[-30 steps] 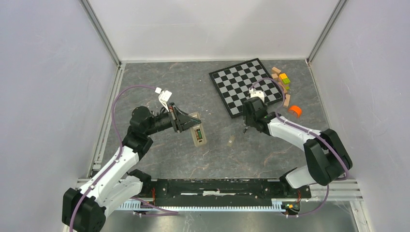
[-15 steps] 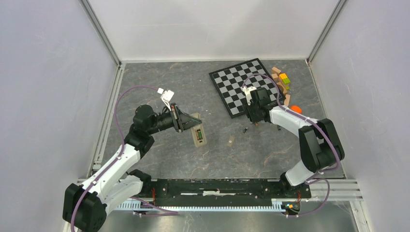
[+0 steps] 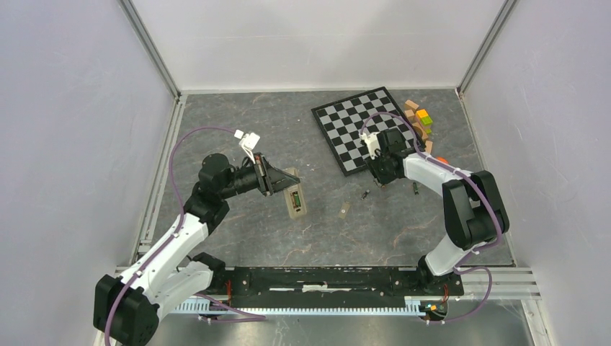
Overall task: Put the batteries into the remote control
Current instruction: Pick up the battery from the center of the board, then load the battery into the remote control.
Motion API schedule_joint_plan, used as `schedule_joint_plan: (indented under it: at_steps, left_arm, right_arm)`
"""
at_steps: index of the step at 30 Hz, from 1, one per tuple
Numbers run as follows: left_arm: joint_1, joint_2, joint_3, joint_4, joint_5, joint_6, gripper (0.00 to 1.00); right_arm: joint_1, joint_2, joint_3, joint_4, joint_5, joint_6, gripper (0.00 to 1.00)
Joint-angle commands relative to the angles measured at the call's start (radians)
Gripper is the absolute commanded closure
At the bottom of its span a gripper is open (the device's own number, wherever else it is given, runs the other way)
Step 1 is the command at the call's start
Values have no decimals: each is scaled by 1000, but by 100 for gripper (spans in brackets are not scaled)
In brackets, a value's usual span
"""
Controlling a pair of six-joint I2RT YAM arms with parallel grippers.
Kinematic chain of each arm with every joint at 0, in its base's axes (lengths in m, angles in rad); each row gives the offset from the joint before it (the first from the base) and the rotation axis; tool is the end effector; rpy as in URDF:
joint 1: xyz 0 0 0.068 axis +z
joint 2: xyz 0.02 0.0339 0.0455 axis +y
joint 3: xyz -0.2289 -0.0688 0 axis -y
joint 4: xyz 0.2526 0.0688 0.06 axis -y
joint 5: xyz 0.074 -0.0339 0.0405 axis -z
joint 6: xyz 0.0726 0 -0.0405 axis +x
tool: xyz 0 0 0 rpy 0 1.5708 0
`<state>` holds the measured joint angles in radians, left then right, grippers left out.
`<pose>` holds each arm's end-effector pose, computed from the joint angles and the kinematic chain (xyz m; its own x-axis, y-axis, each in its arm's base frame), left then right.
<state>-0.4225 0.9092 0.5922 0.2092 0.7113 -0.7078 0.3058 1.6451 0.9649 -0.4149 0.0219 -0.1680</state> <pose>0.2235 -0.1524 0.2585 -0.6614 -0.2426 -0.7097 0.6220 0.3514 -0.6998 0.3230 0.1003 0.0992 -0.7871 -0.4238 -0.4483 -0.4291 0.8982 -0.0958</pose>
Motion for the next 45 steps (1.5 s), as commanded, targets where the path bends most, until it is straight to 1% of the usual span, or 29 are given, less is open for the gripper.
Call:
schedule_joint_plan:
  at_steps: [1, 5, 7, 14, 21, 24, 27, 32, 36, 40, 45]
  left_arm:
    - [-2, -12, 58, -29, -22, 68, 98]
    - [-2, -11, 54, -28, -24, 69, 98]
    - [-2, -10, 54, -30, -23, 69, 98]
    - [-2, -4, 54, -31, -24, 65, 98]
    - [-2, -14, 53, -35, -44, 67, 98]
    - [-1, -5, 53, -36, -51, 58, 98]
    - [-1, 9, 48, -34, -73, 36, 98]
    - [-3, 65, 5, 90, -98, -63, 98]
    - [-3, 154, -9, 191, -122, -131, 98]
    - [-7, 231, -14, 306, -131, -180, 98]
    - [-8, 286, -55, 484, -129, -247, 98]
  right_arm:
    - [-2, 7, 21, 0, -19, -20, 54]
    - [-2, 20, 23, 1, -19, -21, 56]
    - [-2, 30, 24, -3, -47, -22, 59]
    - [-5, 68, 35, -21, -68, -16, 70]
    - [-21, 95, 38, -39, -78, 3, 91]
    - [-20, 84, 37, -28, -63, 20, 97]
    - [-20, 38, 24, 0, -52, 50, 97]
    - [-6, -114, -22, 70, -93, 102, 96]
    - [18, -236, -46, 100, -151, 163, 95]
    - [76, -357, -73, 126, -232, 241, 94]
    - [217, -489, -110, 223, -321, 405, 94]
